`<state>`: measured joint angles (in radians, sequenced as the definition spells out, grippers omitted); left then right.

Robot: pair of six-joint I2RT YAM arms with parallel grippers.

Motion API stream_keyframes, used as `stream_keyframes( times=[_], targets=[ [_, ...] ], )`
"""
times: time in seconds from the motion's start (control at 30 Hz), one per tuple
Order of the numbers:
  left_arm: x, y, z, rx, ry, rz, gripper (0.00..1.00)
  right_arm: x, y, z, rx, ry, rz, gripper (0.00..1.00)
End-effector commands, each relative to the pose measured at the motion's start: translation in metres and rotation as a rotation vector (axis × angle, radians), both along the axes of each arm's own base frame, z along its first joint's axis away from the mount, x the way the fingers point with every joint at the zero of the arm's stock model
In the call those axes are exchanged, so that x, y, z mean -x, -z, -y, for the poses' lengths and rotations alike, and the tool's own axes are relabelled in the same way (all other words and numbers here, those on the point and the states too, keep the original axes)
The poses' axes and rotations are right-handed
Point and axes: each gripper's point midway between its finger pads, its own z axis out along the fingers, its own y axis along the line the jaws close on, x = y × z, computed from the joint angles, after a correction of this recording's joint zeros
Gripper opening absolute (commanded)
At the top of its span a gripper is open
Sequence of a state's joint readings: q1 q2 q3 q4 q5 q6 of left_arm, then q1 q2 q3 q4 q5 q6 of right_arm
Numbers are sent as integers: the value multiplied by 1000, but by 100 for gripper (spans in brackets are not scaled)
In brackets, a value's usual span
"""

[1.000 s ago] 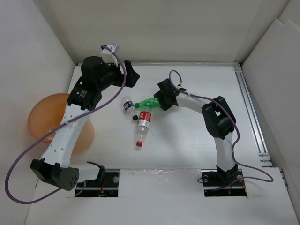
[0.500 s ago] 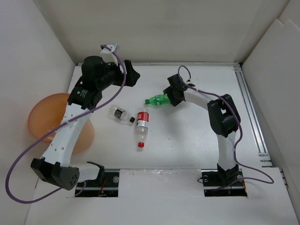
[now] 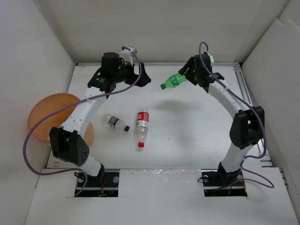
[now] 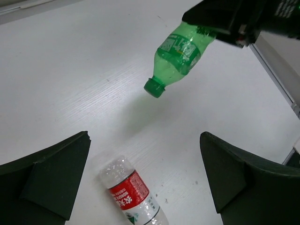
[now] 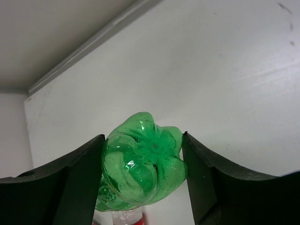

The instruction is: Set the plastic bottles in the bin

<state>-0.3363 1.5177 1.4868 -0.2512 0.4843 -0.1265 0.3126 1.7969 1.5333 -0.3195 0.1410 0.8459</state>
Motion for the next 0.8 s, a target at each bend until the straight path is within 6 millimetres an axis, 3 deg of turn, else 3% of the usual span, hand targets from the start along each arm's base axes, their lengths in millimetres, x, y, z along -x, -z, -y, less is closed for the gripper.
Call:
stream_keyframes(
  times=[0.0,0.13,0.17,0.23,0.3,0.43,0.6,0.73,0.77],
  targets=[
    [4,-46,19,62,147,158,100,-1,-92,-24,96,-303,290,0],
    [23,-63,35,120,300,199,100,22,-137,-42,159,-527,415,0],
    [28,-67,40,139,352,206,100,26,-137,-47,159,-571,425,0],
    [34,-74,43,154,390,224,100,46,-152,-65,127,-697,482,0],
    [37,-74,46,182,415,200,100,59,-170,-71,132,-736,537,0],
    [51,-87,53,245,495,192,100,78,-178,-90,115,-790,576,0],
    [55,-78,65,216,478,170,100,101,-209,-107,80,-830,675,0],
    [63,-71,74,250,541,129,100,112,-219,-122,33,-858,703,0],
    [68,-77,76,269,579,146,100,112,-219,-122,32,-858,704,0]
  ],
)
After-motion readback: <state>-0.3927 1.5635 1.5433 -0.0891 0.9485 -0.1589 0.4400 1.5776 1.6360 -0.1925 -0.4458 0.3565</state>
